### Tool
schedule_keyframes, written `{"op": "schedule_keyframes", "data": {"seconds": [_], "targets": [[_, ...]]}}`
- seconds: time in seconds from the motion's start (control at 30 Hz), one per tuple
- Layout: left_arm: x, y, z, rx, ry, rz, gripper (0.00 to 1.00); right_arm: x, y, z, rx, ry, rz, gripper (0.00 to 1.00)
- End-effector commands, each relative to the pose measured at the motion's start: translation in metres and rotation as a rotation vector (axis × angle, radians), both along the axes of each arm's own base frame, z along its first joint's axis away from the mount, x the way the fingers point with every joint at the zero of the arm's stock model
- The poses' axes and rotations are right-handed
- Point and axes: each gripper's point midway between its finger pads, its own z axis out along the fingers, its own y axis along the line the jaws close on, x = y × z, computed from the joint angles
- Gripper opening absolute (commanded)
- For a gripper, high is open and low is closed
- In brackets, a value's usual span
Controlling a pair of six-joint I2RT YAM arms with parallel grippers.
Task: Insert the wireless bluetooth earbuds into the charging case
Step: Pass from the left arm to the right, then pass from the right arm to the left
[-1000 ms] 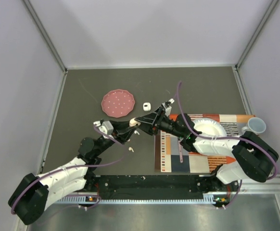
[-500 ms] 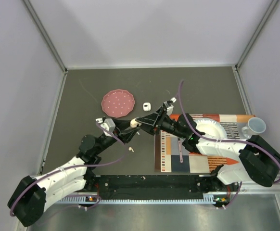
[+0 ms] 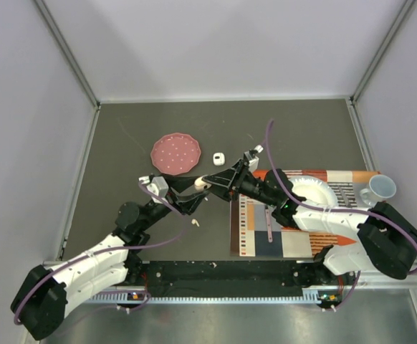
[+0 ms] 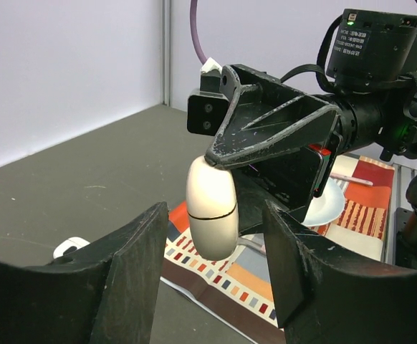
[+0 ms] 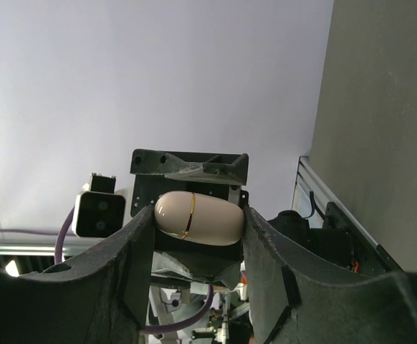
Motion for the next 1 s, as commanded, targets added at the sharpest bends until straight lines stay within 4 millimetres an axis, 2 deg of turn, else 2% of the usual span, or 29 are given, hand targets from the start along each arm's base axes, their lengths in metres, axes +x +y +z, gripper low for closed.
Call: {"op": "schedule_keyframes", "data": {"seconds": [0.0, 0.33, 0.6, 0.77, 0.97], "targets": [[-0.0027, 0.0017, 0.0188, -0.052, -0.054, 0.000, 0.60, -0.0085, -0.0002, 0.0261, 0.058, -0.065, 0.011, 0.17], [0.0014, 0.0040, 0.0137, -0.092, -0.068, 0.024, 0.48, -0.0111, 0.0019, 0.0270, 0.071, -0.054, 0.026, 0.17], [0.0004, 0.0038, 0.0146, -0.109, -0.086, 0.027, 0.48, -0.0120, 0.0054, 0.0281, 0.096, -0.041, 0.047, 0.17], [0.0012, 0.0035, 0.0161, -0.116, -0.083, 0.031, 0.53, -0.0118, 0.0055, 0.0257, 0.096, -0.033, 0.045, 0.17], [0.0016, 0.0019, 0.0161, -0.115, -0.081, 0.030, 0.52, -0.0125, 0.0065, 0.0269, 0.096, -0.035, 0.052, 0.17]]}}
